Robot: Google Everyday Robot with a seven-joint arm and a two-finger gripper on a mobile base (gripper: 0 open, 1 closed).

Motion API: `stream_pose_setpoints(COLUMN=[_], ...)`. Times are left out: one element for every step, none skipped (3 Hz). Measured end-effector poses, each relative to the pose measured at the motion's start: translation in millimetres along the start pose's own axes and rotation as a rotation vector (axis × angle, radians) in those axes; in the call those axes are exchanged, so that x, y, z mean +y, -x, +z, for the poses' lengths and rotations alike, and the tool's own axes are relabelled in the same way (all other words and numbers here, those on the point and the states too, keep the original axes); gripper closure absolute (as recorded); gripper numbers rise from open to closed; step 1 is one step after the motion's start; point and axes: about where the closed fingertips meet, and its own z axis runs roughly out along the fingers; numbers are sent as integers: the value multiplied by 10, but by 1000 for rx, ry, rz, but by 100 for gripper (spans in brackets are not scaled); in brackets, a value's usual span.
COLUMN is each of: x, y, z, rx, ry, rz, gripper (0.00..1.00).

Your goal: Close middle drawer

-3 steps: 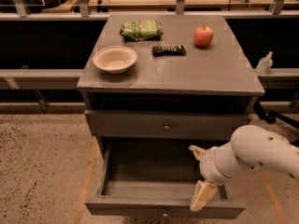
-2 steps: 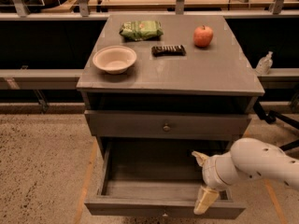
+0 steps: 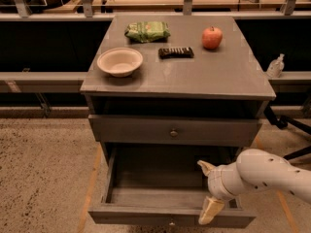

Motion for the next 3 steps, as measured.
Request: stream_pose_setpoints(x=[-37, -52, -69], y=[-157, -294, -368], z=[356, 638, 795], rx=[9, 45, 77], ry=[10, 13, -4], rz=[-12, -30, -46], gripper=[0, 0, 0])
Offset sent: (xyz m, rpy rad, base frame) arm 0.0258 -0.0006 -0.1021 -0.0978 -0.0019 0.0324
